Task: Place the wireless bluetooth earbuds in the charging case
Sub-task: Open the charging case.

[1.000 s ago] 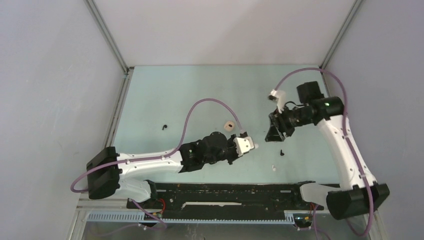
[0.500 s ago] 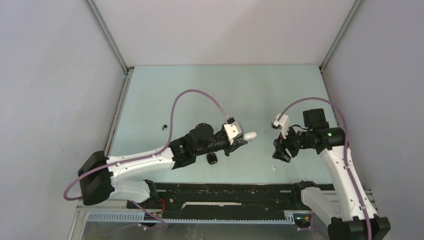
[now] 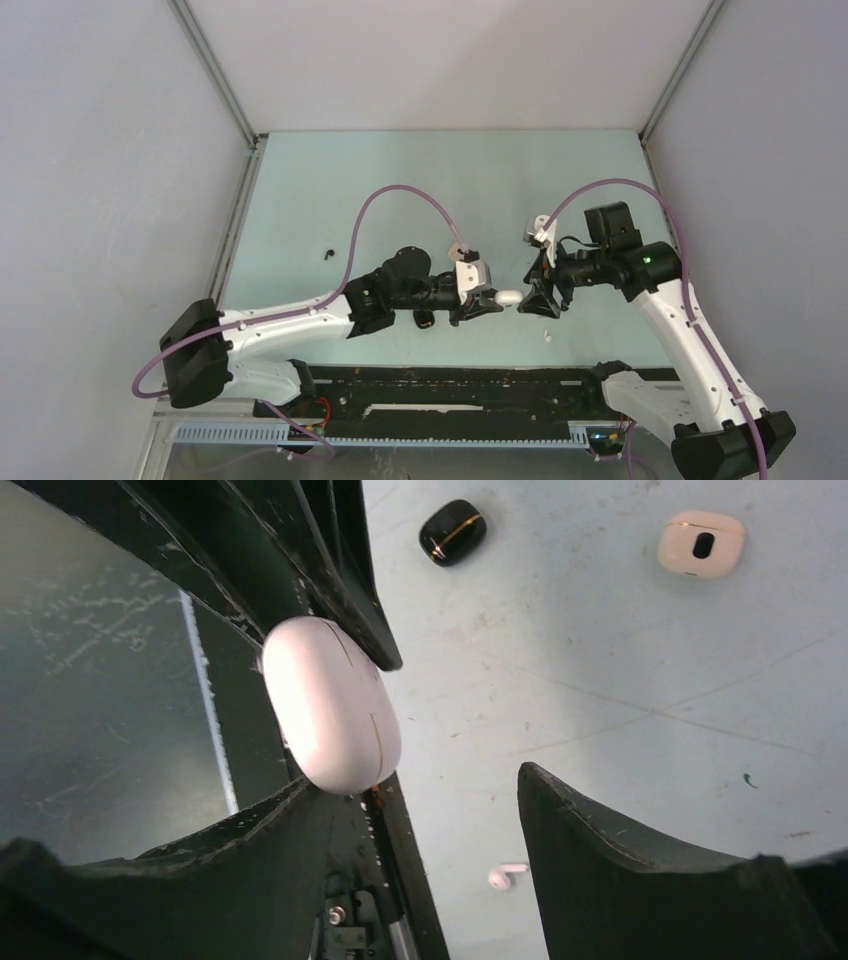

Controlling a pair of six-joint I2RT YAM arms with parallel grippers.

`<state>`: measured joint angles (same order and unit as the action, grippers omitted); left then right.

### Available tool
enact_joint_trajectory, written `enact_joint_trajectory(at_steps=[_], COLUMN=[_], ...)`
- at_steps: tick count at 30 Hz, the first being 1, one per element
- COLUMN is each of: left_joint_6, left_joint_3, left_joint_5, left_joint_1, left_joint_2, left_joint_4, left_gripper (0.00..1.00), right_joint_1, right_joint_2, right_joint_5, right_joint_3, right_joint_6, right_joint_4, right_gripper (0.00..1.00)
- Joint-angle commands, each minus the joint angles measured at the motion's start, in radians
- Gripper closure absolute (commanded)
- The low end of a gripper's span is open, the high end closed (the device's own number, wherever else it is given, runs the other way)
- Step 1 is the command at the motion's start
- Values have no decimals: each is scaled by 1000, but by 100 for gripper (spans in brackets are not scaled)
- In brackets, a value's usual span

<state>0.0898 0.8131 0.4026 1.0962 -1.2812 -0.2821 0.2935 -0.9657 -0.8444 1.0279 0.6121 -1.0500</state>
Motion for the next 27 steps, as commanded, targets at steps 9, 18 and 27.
enact_joint_trajectory(at_steps=[9,18,27], left_joint_6=[76,39,-68], left_joint_3=[8,13,24], left_joint_5=[81,28,-67], left_joint_1=[31,31,-1], left_joint_2=[1,-6,4], left_joint_4=[8,3,-32], left_gripper=[100,100,100], right_joint_1=[-33,-114,-278], right_joint_2=[-88,-70,20], right_joint_5=[-235,-332,-120], right_joint_3=[121,204,205], right_joint_6=[-138,-82,295], right_joint_4=[25,-90,-305], right_gripper=[31,31,31])
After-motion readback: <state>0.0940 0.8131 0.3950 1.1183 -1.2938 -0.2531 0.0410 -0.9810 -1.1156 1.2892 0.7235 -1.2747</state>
